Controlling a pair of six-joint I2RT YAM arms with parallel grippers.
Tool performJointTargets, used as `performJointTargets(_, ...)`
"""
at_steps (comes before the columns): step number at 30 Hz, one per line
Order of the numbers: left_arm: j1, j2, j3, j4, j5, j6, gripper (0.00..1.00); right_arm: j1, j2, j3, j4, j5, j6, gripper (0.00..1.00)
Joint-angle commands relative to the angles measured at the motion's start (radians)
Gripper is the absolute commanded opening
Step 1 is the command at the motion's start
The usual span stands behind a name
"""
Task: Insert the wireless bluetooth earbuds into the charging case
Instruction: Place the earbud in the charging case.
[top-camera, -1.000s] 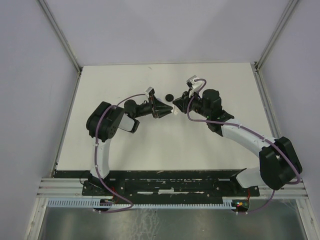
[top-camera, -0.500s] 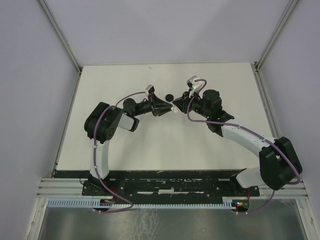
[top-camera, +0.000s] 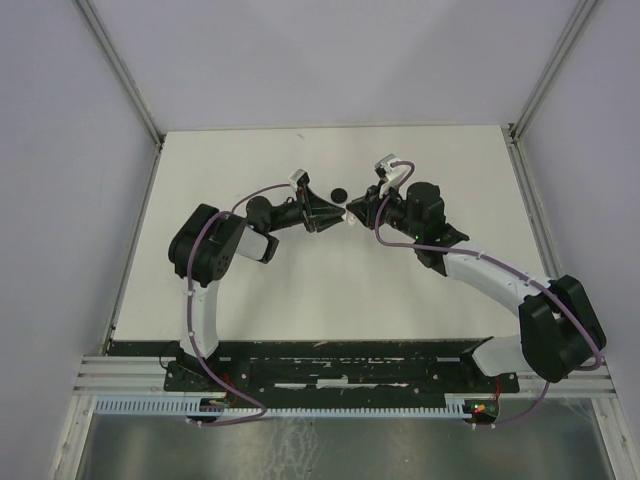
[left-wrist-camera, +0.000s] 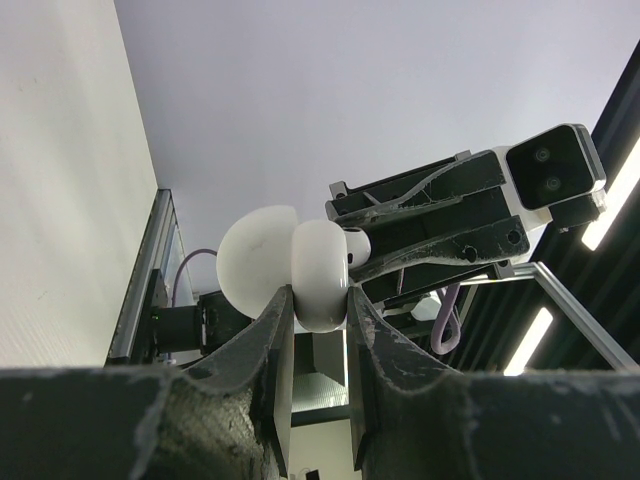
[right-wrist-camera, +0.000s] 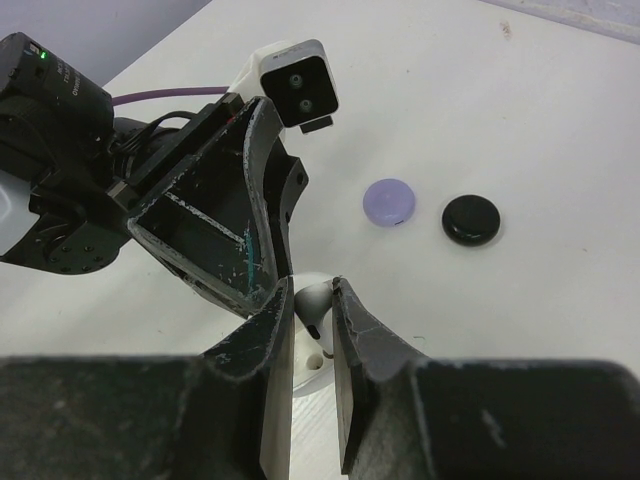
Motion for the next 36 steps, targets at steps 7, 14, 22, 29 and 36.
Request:
performJointTargets(7, -0.005, -0.063, 0.04, 0.203, -0.016, -0.032, 0.03, 0.001, -0.045, -0.018, 0.059, 0.01, 0.015, 0.13)
performJointTargets(14, -0.005, -0.065, 0.045, 0.203, -0.019, -0.035, 0.03, -0.002, -0.048, -0.027, 0.064, 0.019, 0.018, 0.16)
performJointTargets(22, -0.005, -0.071, 0.049, 0.203, -0.02, -0.038, 0.03, -0.002, -0.055, -0.036, 0.059, 0.027, 0.019, 0.22)
performJointTargets(29, -0.004, -0.074, 0.052, 0.204, -0.021, -0.039, 0.03, -0.005, -0.058, -0.038, 0.059, 0.029, 0.024, 0.26)
performJointTargets(36, -0.005, -0.071, 0.056, 0.203, -0.021, -0.041, 0.03, -0.008, -0.058, -0.039, 0.061, 0.029, 0.029, 0.3)
